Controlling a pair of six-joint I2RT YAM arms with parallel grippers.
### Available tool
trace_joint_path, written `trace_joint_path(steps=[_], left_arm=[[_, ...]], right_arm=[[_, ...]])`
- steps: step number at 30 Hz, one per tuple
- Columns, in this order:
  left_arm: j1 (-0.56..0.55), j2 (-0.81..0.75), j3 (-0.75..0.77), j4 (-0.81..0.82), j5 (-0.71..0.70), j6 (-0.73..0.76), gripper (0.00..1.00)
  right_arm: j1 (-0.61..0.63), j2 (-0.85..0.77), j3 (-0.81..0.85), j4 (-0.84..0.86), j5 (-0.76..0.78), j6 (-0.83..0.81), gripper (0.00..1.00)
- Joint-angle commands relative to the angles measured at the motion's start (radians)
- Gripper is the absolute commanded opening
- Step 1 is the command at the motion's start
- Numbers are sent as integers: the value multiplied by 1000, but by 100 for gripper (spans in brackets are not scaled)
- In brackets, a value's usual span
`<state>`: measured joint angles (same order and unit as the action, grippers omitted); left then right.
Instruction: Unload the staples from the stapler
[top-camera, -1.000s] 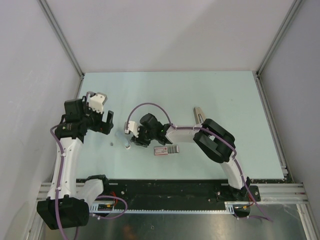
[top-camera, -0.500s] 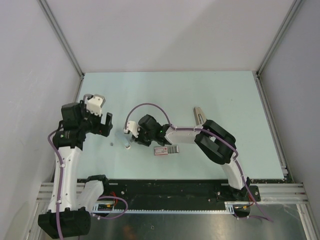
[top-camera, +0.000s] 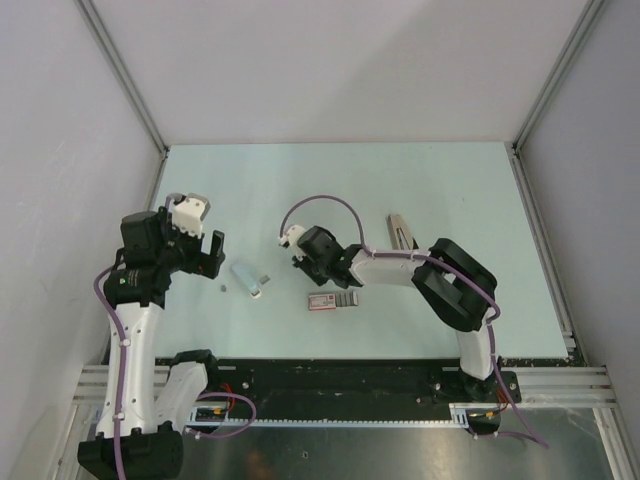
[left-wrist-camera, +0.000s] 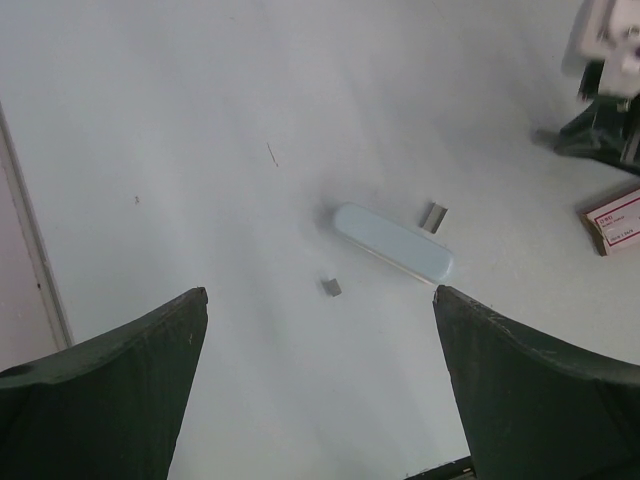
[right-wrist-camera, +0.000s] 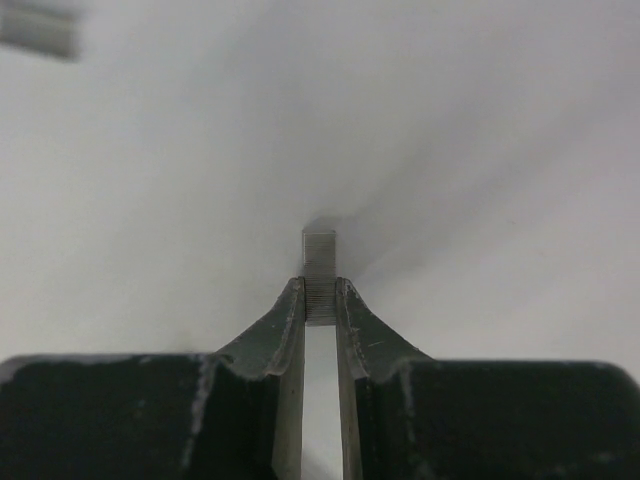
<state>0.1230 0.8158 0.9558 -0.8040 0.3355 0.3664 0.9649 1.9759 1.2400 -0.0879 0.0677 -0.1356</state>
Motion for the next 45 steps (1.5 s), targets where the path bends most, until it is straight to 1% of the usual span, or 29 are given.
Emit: trace_joint_path(steps=[1,5,7,10,15,19,23,35,45], left_arm=[[9,-4,-4,-3,9,-17,100],[9,-3,-4,-4,10,-15,99],[9,-6,-3,-5,8,-12,99],[9,-8,-3,-6,6,-9,99],[9,2,4,-6,8,-10,99],[9,13,9,-6,18,-11,99],[9,19,6,-6,25,-9,99],[9,25,-2,-5,29,1,99],[9,25,-11,-4,33,4,99]], right_arm=[[-38,-22,-25,-91,238,165,0],[-52,-17,-31,-98,305,266,1],[-52,-16,-31,-98,310,306,8],[-51,-11,-31,-93,294,352,14],[-54,-8,-31,-86,279,392,35],[-63,-10,-31,-81,275,396,42],[-73,-14,-31,-76,268,393,43],[-79,1,-18,-40,212,381,39],[-79,37,4,-26,197,383,34]])
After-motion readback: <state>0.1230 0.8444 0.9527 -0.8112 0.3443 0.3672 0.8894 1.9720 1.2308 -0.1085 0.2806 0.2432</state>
